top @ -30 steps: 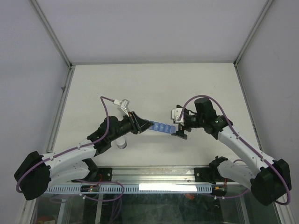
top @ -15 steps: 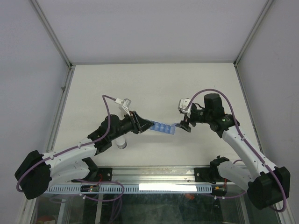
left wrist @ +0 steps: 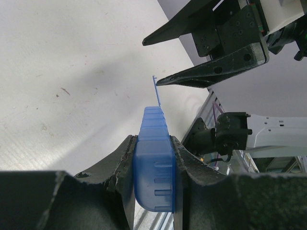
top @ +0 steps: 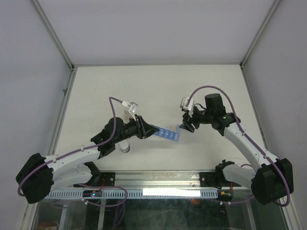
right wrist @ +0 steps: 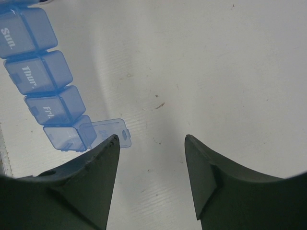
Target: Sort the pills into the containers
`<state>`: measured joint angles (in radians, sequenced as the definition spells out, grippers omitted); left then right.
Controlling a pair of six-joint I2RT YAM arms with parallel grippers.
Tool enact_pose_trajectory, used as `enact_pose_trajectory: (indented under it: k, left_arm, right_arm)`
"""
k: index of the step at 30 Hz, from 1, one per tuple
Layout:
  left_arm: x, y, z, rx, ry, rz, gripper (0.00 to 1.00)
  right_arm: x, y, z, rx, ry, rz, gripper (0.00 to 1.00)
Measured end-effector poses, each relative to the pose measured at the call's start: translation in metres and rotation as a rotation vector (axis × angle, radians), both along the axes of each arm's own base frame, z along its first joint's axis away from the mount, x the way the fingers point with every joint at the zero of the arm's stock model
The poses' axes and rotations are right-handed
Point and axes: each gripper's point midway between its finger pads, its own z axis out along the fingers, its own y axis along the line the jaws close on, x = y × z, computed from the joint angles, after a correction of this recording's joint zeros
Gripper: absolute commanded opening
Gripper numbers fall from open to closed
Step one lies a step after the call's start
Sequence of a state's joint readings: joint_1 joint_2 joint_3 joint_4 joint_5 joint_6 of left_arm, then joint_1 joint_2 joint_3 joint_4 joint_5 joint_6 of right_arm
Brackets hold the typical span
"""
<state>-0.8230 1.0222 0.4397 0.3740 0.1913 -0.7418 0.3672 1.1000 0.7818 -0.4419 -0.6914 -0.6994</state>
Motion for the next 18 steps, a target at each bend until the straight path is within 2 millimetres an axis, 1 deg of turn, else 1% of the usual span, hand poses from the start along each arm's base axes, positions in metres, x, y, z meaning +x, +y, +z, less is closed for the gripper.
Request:
enact_pose_trajectory:
  k: [4, 8, 11, 13, 18]
  left_arm:
    - [0.001, -0.001, -0.003, 0.011, 0.002, -0.003, 0.0]
    - [0.001, -0.001, -0.005, 0.021, -0.008, -0.005, 0.0]
    - [0.002, -0.001, -0.007, 0.03, -0.015, -0.007, 0.0]
    - [0.002, -0.001, -0.008, 0.035, -0.024, -0.008, 0.0]
    - [0.011, -0.001, -0.009, 0.044, -0.026, -0.011, 0.0]
  right_arm:
    - [-0.001, 0.001, -0.001, -0.002, 0.006, 0.005, 0.61]
    - [-0.003, 0.001, -0.004, -0.008, 0.021, 0.007, 0.7]
    - [-0.003, 0.001, -0.003, -0.015, 0.04, 0.008, 0.75]
    - [-0.002, 0.0, 0.002, -0.016, 0.046, 0.005, 0.77]
    - [0.005, -0.011, 0.027, 0.002, 0.038, -0.014, 0.81]
